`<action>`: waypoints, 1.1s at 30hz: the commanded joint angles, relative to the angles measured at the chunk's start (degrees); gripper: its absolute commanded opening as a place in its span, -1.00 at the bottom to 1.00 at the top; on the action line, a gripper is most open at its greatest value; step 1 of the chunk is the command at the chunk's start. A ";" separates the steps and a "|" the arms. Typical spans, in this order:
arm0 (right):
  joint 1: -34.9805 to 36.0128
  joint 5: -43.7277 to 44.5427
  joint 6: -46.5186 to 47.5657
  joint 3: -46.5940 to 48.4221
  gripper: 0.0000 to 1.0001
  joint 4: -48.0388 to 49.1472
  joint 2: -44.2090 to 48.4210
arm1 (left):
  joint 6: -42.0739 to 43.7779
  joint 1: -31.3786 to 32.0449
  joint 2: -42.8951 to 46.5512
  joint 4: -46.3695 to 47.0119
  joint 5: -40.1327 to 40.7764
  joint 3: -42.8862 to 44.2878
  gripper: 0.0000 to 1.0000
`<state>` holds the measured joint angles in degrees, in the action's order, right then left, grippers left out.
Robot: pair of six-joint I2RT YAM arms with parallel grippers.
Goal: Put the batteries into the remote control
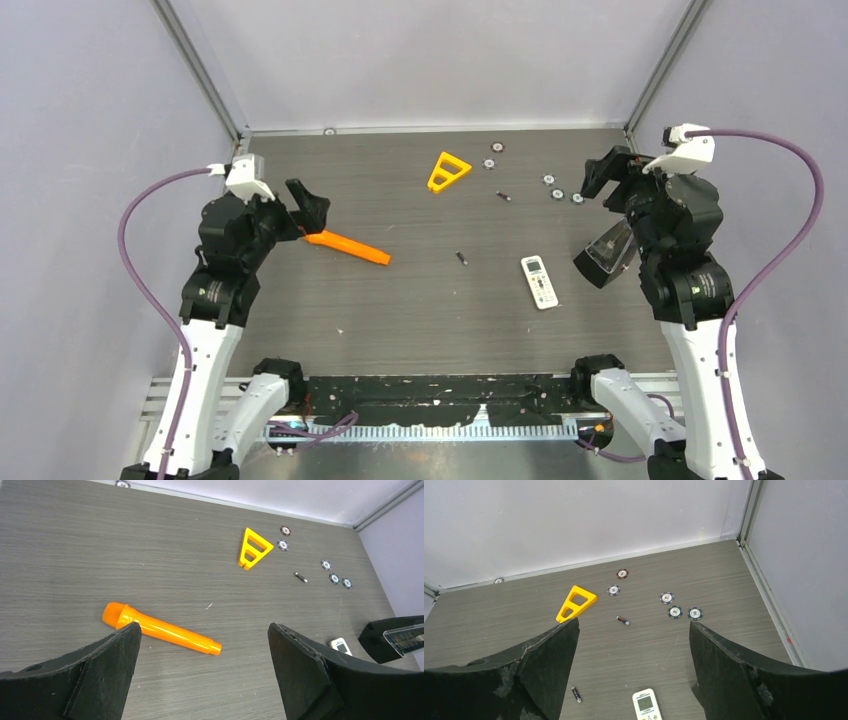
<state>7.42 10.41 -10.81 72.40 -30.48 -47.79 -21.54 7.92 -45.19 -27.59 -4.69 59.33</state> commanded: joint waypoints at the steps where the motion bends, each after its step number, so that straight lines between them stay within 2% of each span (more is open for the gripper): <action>1: -0.08 -0.81 -0.57 0.53 0.74 -0.31 -1.18 | -1.02 -0.08 2.87 4.64 -3.26 -3.95 0.98; 9: 0.34 -6.65 -1.80 -6.78 0.88 -9.79 -0.92 | 0.33 -0.19 4.74 9.07 -8.84 -9.94 0.98; 13: 3.25 -3.51 -2.46 -9.81 0.94 -12.19 -1.42 | 0.25 -0.19 3.89 10.51 -13.43 -10.92 0.98; 18: 11.19 4.26 -4.38 -13.22 0.99 -15.04 -6.13 | -1.66 -0.17 3.44 13.09 -15.35 -13.38 0.98; 24: 13.31 3.33 -5.37 -21.67 0.91 -10.07 -12.51 | -2.85 -0.19 2.61 13.94 -17.05 -14.39 0.98; 27: 13.30 0.21 -5.07 -23.74 0.91 -8.63 -16.95 | -2.98 -0.19 1.53 13.72 -18.47 -14.34 0.98; 33: 13.27 -0.50 -5.66 -27.03 0.91 -5.36 -25.87 | -4.12 -0.19 -0.55 13.85 -22.19 -14.54 0.98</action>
<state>20.51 10.72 -15.31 46.22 -40.42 -70.54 -24.21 7.90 -44.88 -17.02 -22.96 44.95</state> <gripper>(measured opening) 0.954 0.992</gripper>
